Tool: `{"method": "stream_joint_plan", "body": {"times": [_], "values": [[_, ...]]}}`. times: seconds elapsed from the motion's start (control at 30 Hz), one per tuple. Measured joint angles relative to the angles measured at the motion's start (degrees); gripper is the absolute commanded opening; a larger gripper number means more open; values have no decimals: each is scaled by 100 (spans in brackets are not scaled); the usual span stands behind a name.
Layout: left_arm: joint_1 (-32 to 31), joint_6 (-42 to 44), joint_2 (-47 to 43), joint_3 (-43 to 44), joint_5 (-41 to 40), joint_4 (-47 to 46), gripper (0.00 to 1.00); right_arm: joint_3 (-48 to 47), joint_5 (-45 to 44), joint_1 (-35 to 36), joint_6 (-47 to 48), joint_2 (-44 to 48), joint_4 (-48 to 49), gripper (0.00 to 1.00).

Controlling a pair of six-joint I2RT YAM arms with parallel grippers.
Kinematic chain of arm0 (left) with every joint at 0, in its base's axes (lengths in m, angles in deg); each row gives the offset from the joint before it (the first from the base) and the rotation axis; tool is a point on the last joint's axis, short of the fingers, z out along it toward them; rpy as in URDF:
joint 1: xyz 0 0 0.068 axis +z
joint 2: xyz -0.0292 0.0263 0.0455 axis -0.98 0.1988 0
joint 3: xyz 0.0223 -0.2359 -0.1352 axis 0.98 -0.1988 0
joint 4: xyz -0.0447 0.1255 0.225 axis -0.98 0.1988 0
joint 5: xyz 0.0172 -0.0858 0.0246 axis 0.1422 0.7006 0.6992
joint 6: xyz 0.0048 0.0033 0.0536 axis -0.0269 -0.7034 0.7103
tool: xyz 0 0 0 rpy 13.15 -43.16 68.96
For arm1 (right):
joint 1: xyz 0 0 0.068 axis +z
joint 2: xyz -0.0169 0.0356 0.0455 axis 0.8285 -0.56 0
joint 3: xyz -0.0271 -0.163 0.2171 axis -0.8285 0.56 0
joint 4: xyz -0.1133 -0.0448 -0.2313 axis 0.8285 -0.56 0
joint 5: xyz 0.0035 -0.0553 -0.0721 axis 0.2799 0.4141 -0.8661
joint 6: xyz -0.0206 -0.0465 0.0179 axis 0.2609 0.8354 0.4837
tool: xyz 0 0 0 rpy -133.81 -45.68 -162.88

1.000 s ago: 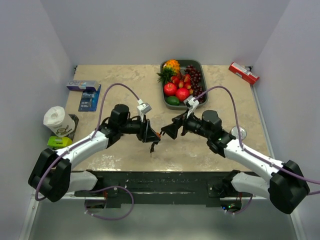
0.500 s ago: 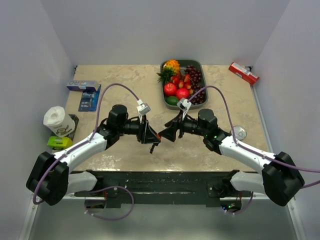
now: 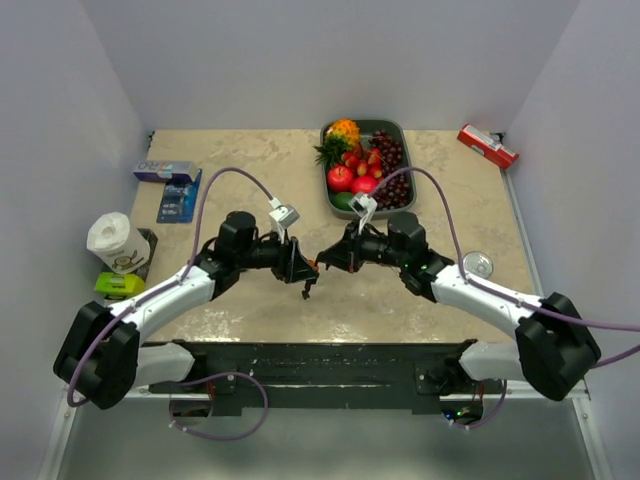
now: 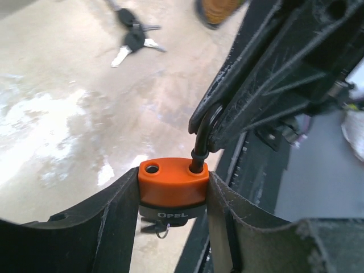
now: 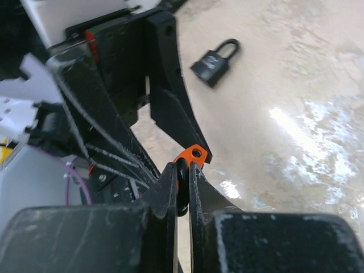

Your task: Unlock with the key

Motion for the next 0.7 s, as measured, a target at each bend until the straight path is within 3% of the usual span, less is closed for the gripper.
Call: {"method": "stream_joint_plan", "body": {"times": [0.3,0.57,0.7], "values": [[-76,-157,909,319,-2024,599,0,-1134,-953,92,-208,-1843,-634,0],[-160,-356,1679,713,-3082,866,0,-1851,-1556,188,-247,-2876,-844,0],[-111,-439,1987,920,-3355,909,17,-2332,-1773,177,-216,-3318,-1060,0]]}}
